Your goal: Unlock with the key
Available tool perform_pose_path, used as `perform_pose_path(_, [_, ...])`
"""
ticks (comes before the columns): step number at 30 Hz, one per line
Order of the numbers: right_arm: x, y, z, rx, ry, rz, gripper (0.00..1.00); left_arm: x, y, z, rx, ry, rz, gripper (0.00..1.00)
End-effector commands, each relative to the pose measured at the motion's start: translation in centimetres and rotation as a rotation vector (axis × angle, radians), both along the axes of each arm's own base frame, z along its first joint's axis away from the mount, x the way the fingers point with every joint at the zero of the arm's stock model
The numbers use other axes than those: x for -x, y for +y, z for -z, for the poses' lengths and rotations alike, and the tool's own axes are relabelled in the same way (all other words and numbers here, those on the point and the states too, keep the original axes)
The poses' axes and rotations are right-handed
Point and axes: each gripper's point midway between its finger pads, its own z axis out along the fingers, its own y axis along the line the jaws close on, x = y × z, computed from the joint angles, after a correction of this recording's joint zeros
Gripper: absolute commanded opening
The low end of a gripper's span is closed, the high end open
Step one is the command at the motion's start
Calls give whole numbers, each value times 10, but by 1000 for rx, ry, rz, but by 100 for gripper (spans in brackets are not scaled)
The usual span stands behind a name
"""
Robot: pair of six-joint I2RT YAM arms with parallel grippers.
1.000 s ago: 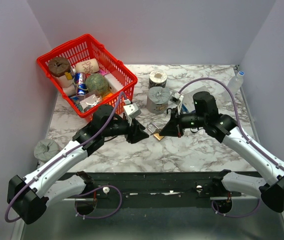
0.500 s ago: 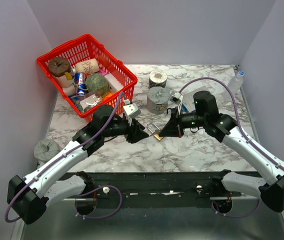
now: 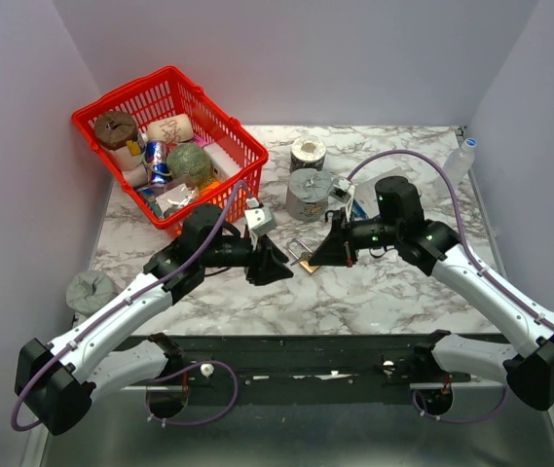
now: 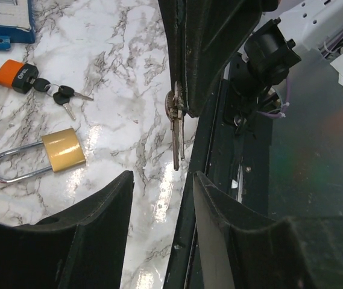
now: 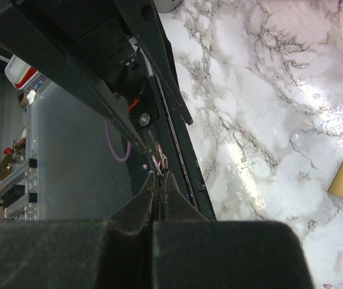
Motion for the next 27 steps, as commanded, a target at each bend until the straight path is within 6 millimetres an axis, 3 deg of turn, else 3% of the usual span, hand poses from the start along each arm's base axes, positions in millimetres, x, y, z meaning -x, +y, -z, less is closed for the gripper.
perform_pose_path(1, [0,2,-1,-16,8,-16,1,5,-1,-4,21,-18,40,52])
perform_pose_path(7, [3,2,2,-18,14,-31,1,-15,4,1,-13,-40,-84,49])
perform_pose_path(27, [13,4,4,-42,46,-91,1,-28,5,11,-50,-9,-151,47])
